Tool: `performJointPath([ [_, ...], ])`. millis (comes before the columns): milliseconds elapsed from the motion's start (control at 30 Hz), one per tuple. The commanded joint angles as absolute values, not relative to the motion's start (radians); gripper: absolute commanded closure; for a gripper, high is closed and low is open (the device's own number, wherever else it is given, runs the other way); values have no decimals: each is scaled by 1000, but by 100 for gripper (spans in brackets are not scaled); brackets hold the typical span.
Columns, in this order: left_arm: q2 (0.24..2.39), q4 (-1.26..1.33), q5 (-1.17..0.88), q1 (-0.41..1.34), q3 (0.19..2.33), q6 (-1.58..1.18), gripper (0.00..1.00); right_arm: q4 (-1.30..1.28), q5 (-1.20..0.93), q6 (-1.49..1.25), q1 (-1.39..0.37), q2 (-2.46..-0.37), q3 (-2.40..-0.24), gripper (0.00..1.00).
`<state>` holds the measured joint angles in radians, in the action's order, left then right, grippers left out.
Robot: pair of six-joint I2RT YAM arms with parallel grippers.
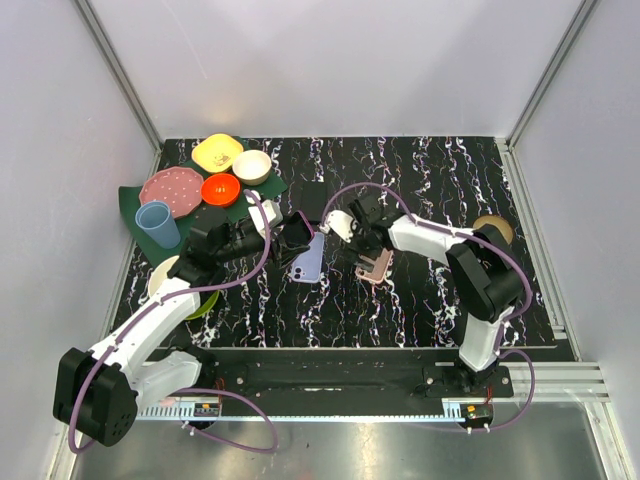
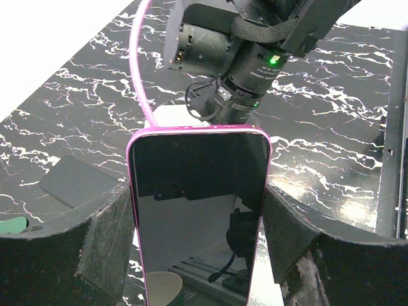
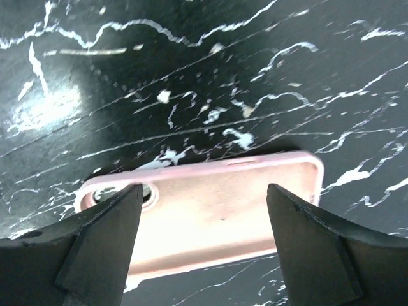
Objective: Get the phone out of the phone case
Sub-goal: Place the phone case at the center of the board.
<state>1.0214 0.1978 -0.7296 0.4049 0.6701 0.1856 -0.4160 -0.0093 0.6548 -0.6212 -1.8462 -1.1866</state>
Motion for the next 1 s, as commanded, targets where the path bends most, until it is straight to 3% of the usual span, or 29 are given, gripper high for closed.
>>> performJointPath([
  [0,994,296,-756,399,699,186,68,-446,-6,681,-634,-1790,-1151,15],
  [567,997,291,-755,397,706,184,69,-555,-121,868,-643,-1718,-1045,15],
  [967,999,290,-758,397,706,179,69,-606,-48,995,-643,-1697,-1005,14],
])
